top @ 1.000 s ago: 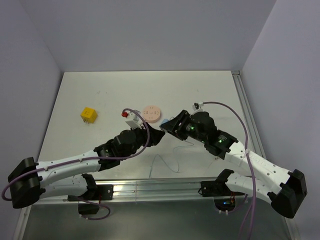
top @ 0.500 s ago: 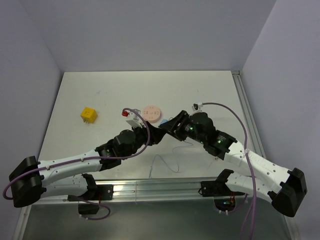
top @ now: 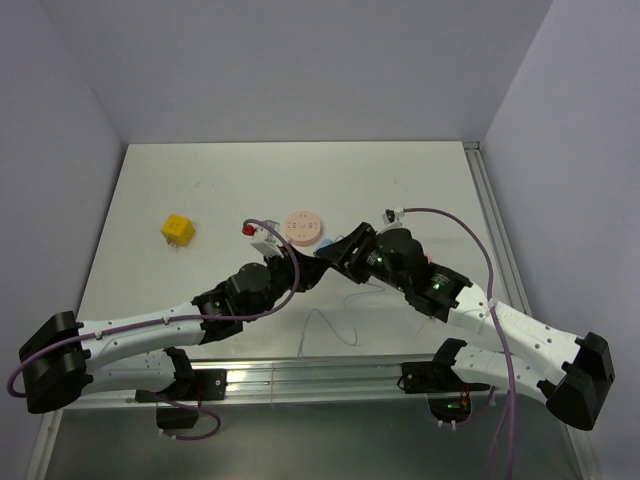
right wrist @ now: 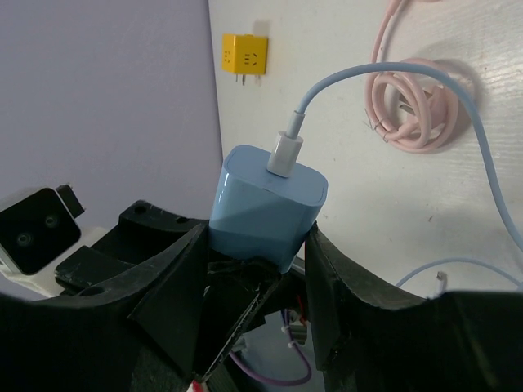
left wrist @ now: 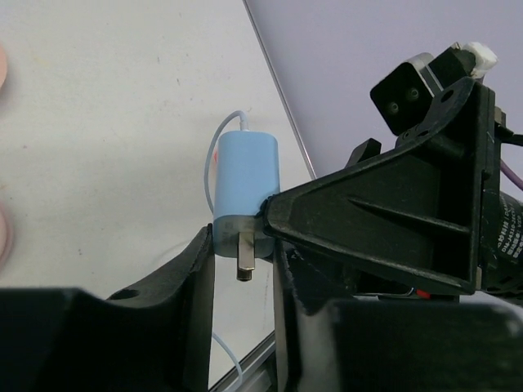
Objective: Insert the plug
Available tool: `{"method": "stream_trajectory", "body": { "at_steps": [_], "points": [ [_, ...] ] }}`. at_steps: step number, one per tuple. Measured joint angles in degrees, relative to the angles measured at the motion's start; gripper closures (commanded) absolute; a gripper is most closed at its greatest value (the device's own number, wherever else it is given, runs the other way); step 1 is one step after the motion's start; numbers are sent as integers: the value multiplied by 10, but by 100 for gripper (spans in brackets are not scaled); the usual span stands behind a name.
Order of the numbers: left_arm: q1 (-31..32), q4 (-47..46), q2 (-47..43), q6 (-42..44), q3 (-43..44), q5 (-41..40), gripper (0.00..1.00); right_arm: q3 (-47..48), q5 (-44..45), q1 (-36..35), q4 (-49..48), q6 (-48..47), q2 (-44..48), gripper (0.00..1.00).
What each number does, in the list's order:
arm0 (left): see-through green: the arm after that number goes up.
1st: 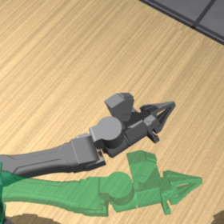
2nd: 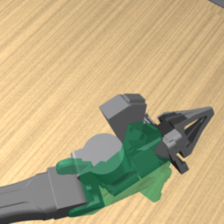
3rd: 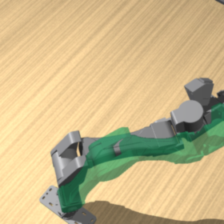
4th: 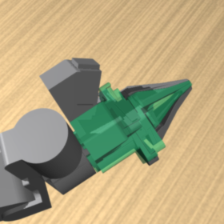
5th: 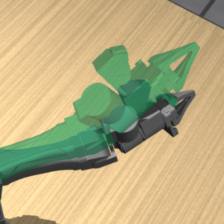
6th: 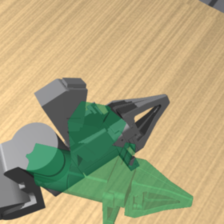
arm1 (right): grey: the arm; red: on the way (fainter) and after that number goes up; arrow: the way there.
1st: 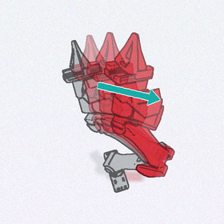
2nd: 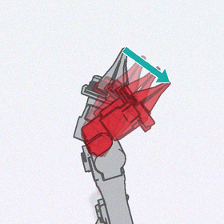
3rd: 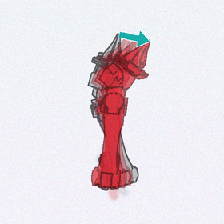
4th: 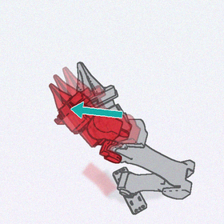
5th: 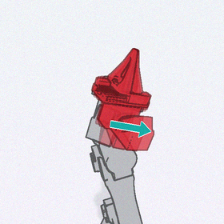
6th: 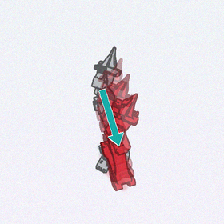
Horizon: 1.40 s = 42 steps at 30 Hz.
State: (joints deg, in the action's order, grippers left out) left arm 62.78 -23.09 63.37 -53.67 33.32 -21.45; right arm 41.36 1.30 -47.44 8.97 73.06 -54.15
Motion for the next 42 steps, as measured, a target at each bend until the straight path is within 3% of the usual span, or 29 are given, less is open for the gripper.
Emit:
{"method": "stream_trajectory", "body": {
  "at_steps": [3,4,6,7,10,15,20,26,33,42],
  "points": [
    [2,-2,0,2,0,-4,100,0,5,-3,-2,0,0,69],
    [2,-1,0,3,0,-5,100,0,7,-4,-2,-1,0,53],
    [2,1,-2,2,0,-6,100,0,7,-5,-3,-6,0,40],
    [3,3,-3,2,0,-6,100,1,7,-5,-1,-10,0,23],
    [2,14,-11,1,0,-11,100,16,-2,-11,14,-41,0,15],
    [0,51,-50,0,0,-13,100,45,-17,-12,49,-120,17,13],
    [-1,72,-122,5,-17,1,100,45,-38,-9,81,-213,76,19],
    [-1,74,-185,26,-30,81,100,45,-127,-5,75,-308,143,24],
    [-1,61,-191,45,-30,202,100,45,-240,-5,50,-355,142,36],
    [-3,38,-209,47,-38,244,100,39,-273,-5,47,-365,155,41]
  ]
}}
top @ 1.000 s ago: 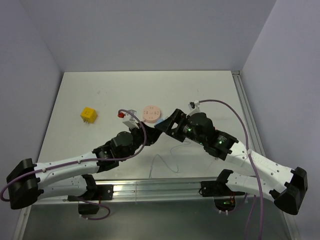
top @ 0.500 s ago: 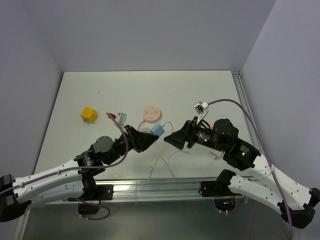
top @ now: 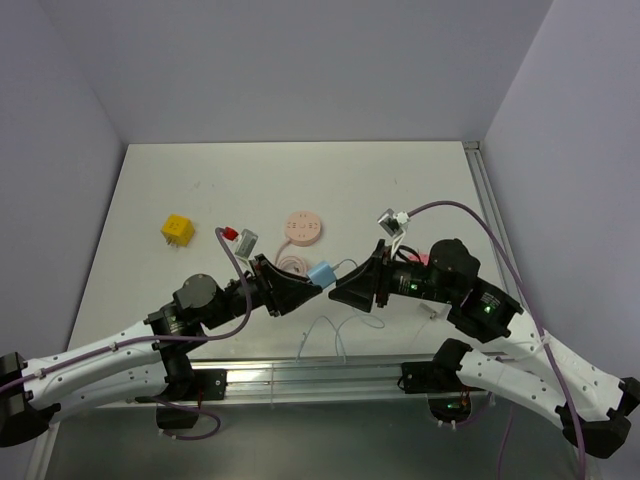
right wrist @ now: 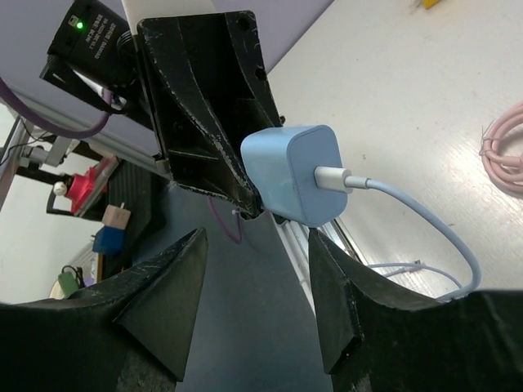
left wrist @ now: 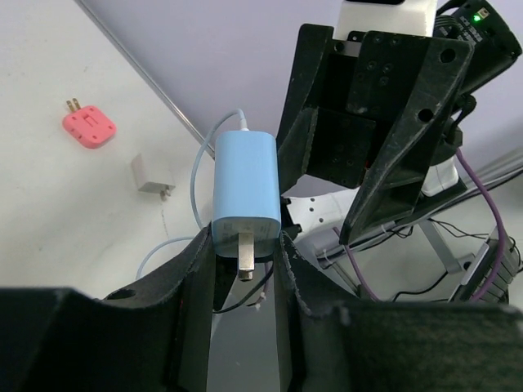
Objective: Insert the plug
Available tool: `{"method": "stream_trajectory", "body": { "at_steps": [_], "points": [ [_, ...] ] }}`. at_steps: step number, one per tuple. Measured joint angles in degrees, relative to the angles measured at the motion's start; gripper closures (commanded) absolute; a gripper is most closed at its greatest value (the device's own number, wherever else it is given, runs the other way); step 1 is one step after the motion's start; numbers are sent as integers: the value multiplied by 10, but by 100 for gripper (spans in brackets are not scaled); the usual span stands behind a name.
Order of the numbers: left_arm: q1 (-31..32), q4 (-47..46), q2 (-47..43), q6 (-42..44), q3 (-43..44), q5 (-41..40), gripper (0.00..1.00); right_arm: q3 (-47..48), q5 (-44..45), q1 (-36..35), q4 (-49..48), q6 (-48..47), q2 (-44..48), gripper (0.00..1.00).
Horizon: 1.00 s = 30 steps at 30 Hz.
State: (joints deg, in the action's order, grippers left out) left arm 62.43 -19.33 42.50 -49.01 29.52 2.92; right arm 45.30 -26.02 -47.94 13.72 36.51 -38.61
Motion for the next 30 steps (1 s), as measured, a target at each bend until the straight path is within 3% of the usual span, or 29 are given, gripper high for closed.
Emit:
{"method": "stream_trajectory", "body": {
  "at_steps": [12,30],
  "points": [
    [0,-31,-7,-12,0,29,100,-18,31,0,-32,20,3,41],
    [-1,-70,-2,-19,0,49,100,-56,37,0,-178,56,12,43]
  ]
}}
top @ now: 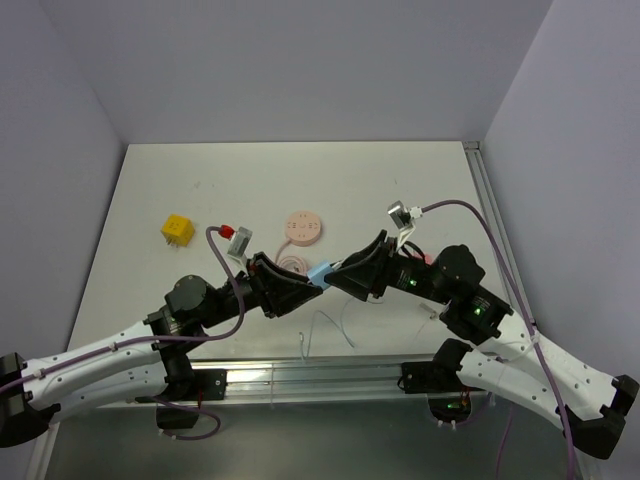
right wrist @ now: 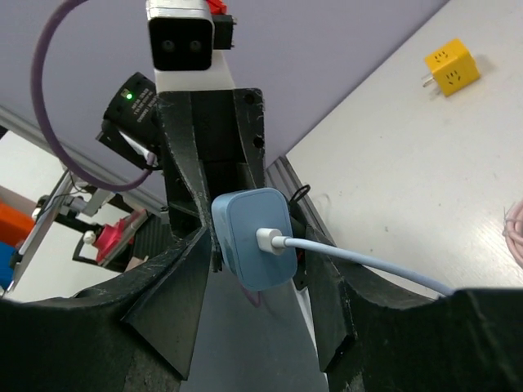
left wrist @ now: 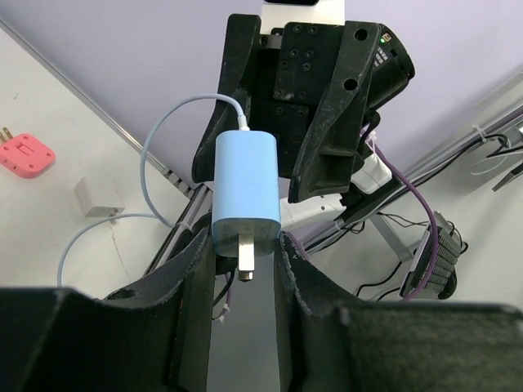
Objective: Insert the plug
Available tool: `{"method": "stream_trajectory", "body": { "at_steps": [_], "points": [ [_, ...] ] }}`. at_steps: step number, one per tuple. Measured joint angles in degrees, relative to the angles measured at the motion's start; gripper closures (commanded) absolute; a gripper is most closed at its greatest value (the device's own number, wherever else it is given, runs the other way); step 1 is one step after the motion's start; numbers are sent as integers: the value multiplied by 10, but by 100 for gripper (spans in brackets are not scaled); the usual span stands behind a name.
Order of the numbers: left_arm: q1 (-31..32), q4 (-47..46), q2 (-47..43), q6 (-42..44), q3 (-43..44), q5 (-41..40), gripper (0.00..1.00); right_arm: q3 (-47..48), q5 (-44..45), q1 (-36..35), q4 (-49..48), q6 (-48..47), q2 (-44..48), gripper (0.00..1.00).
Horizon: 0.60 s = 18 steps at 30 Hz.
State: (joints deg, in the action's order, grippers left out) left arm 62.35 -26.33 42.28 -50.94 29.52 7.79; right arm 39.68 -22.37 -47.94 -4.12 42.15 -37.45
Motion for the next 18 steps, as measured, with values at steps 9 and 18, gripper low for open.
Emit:
{"method": "stream_trajectory", "body": {
  "at_steps": [9,18],
  "points": [
    [0,-9,6,-7,0,14,100,-7,-36,4,-39,-7,-14,76],
    [2,59,-2,-7,21,-37,29,14,-12,5,-11,-29,-37,100]
  ]
}}
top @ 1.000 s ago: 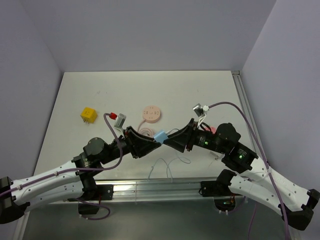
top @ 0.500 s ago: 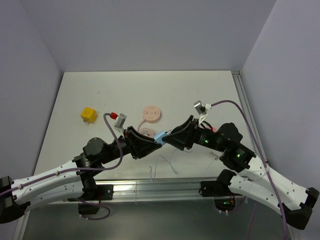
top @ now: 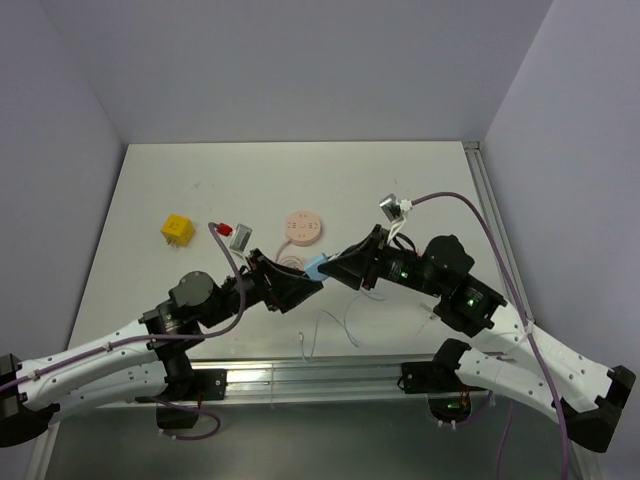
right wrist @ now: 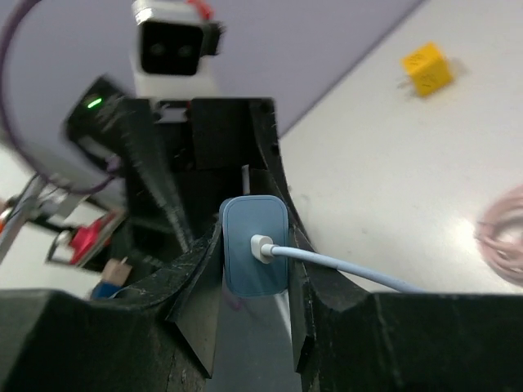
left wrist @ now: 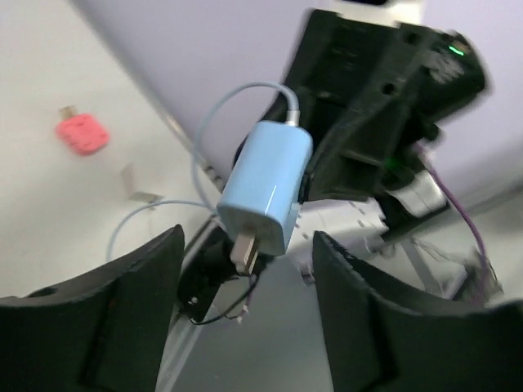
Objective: Insert the plug
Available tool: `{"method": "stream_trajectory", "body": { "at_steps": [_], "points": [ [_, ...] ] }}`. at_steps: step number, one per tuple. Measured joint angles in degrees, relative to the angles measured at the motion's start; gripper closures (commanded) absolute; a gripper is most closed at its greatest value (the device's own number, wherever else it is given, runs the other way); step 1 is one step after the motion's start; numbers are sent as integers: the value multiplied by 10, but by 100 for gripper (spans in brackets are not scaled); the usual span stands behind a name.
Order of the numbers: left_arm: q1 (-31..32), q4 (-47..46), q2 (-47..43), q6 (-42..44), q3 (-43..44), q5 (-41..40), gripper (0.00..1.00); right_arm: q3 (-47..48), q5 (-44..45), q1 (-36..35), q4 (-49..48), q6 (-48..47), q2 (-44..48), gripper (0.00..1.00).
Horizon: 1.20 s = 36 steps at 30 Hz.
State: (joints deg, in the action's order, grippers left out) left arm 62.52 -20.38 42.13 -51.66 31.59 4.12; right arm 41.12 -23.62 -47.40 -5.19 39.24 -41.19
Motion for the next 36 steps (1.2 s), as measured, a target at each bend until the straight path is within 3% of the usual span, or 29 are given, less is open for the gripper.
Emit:
{"method": "stream_trajectory", "body": {
  "at_steps": [2,6,11,16,20,26,30,36],
  "points": [
    [0,56,-1,-7,13,-57,17,23,45,-2,35,-7,-17,100],
    [0,188,-6,-42,37,-193,15,68,160,-2,104,-16,-75,100],
    [0,313,13,-92,56,-322,21,129,293,-2,170,-10,-164,100],
    [0,362,52,-127,57,-395,35,188,410,-2,208,14,-276,100],
    [0,380,80,-157,56,-443,39,241,478,-2,237,37,-375,100],
    [-15,382,121,-168,52,-459,44,331,535,-2,270,54,-518,100],
    [-69,376,157,-164,51,-423,52,385,555,-2,285,55,-591,100],
    [-149,349,175,-152,30,-363,53,424,579,-2,304,50,-650,100]
  ]
}}
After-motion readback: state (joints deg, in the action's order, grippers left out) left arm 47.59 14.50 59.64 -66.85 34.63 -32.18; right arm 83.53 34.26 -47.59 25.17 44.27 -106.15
